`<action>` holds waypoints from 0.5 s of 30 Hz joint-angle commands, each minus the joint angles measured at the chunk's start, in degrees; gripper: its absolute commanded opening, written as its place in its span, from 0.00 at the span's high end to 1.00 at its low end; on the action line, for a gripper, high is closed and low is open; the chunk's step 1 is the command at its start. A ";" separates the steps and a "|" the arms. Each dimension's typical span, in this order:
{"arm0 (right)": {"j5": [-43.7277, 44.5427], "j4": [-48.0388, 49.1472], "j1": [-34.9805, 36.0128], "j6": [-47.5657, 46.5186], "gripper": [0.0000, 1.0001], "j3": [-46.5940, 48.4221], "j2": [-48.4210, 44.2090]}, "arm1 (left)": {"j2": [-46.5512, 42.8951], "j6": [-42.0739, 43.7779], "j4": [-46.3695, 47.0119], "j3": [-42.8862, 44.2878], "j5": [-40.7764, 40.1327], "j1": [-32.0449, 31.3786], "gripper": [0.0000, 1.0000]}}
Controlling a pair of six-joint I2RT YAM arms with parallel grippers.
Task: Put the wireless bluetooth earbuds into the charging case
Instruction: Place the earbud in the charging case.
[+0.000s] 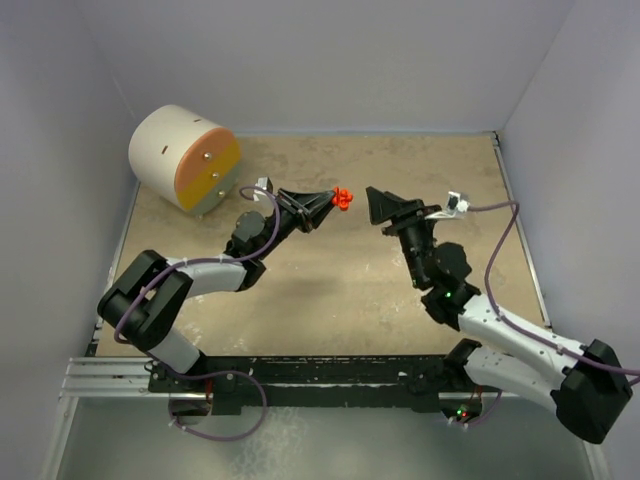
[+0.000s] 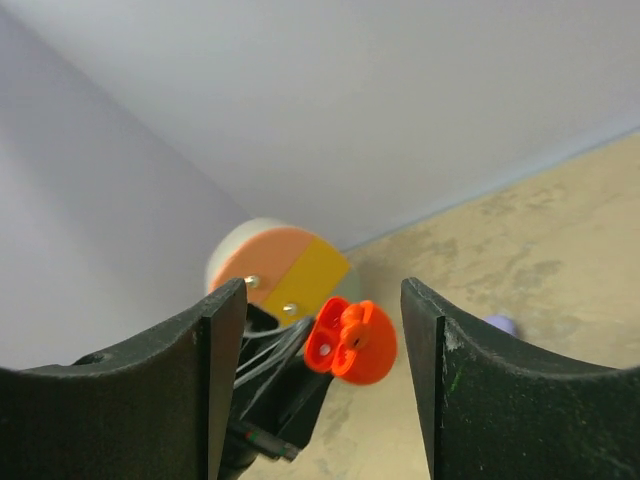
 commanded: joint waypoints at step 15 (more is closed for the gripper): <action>4.56 -40.83 -7.81 -9.16 0.26 27.13 13.62 | -3.57 3.43 -3.42 2.78 1.73 -0.29 1.00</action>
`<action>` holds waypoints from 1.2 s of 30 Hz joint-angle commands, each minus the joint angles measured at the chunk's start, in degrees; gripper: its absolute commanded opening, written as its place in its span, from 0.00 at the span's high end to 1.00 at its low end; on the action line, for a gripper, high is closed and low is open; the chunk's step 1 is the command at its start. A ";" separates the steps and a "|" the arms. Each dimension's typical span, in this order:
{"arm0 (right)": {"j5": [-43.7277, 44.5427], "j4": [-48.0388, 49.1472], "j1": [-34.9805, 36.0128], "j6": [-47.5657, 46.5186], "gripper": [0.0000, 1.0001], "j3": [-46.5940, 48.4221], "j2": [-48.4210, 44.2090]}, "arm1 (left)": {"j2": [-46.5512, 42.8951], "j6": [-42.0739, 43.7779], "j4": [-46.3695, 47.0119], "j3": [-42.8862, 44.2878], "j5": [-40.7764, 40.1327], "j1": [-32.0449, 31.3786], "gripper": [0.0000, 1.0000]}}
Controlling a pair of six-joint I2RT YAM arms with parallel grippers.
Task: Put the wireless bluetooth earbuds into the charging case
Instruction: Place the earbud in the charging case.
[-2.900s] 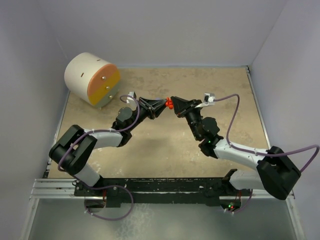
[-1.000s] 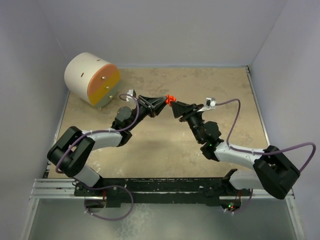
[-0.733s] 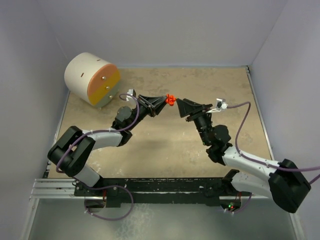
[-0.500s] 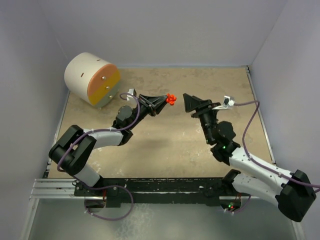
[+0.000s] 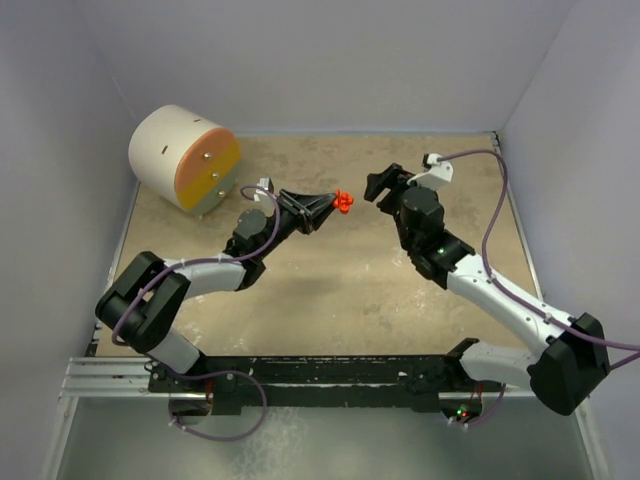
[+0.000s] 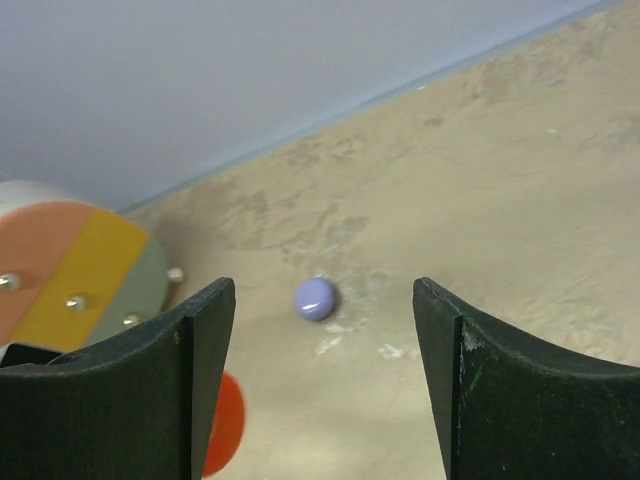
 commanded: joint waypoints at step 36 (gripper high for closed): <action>-18.18 3.94 -4.20 -17.07 0.27 -0.47 2.53 | 0.33 3.54 -1.56 6.36 2.03 -0.31 1.00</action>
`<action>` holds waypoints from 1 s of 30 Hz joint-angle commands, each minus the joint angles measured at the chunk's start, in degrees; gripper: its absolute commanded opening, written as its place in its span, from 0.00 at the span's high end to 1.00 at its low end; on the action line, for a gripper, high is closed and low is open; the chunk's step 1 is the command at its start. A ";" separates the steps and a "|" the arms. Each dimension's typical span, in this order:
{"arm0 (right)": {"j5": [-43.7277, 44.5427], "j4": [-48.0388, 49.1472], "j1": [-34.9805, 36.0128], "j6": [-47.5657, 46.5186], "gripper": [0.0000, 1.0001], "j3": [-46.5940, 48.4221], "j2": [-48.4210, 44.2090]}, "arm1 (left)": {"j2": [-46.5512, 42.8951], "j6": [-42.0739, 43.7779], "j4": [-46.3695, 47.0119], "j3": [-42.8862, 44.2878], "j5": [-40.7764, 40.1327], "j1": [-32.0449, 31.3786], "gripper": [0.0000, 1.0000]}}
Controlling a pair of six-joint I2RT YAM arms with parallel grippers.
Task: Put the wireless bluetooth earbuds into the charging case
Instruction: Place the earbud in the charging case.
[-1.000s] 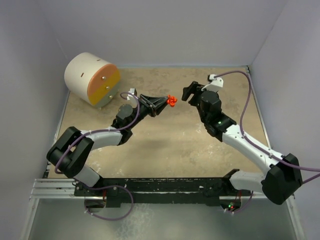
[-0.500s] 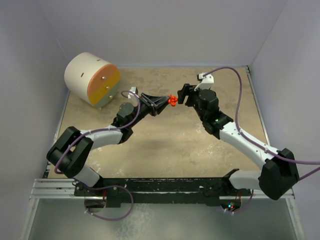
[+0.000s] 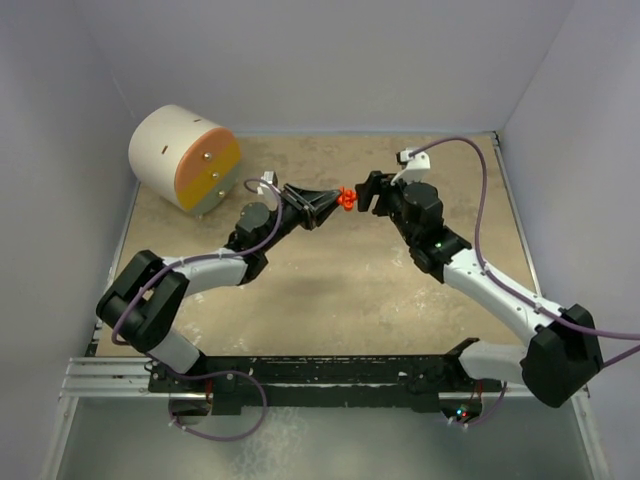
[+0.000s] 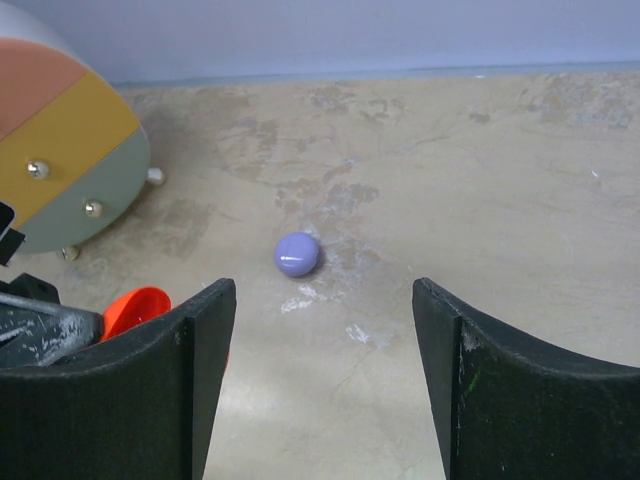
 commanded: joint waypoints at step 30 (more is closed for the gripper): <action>8.73 -18.04 -0.04 -3.20 0.25 6.31 -1.42 | 4.18 6.69 -3.13 8.13 4.76 -0.08 1.00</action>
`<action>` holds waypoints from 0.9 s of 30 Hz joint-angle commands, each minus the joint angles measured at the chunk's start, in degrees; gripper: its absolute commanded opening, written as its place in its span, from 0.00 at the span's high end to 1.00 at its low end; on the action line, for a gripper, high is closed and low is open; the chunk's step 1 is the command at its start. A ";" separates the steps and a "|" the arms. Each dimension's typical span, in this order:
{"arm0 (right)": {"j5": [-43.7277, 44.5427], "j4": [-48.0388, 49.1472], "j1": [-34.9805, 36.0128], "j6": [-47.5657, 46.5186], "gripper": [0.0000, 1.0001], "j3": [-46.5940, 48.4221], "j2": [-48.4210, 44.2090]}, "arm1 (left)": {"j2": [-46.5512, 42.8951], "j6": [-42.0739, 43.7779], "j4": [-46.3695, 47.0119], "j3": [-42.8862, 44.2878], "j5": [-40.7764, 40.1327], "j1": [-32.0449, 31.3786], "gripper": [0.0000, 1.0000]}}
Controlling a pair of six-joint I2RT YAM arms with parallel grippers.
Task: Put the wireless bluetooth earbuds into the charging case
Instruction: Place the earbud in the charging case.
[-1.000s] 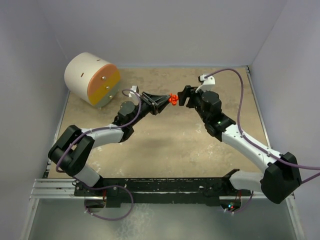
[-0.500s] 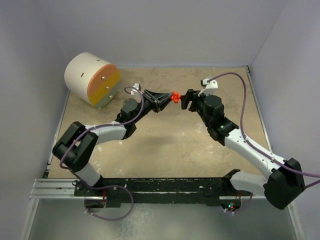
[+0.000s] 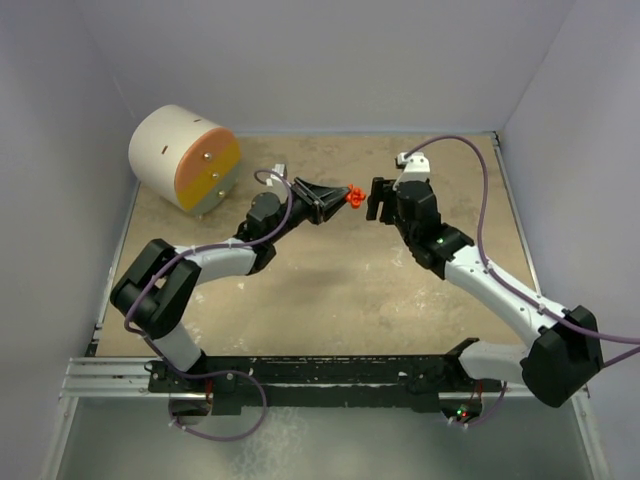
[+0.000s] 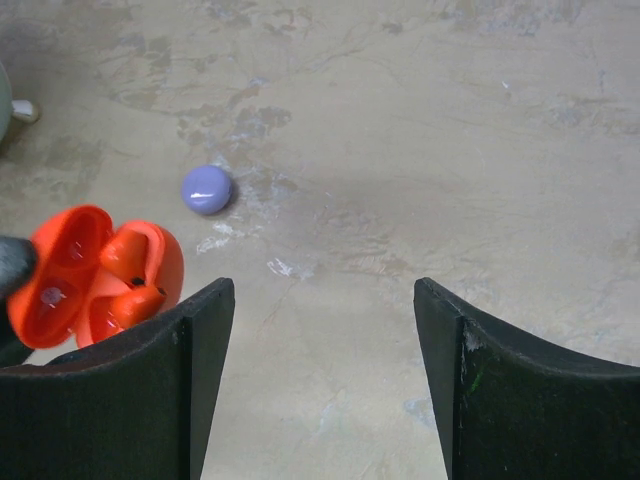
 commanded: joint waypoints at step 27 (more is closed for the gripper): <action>-10.81 -6.33 -0.44 -15.57 0.23 6.39 0.37 | -5.08 8.69 -6.93 1.84 15.70 4.15 1.00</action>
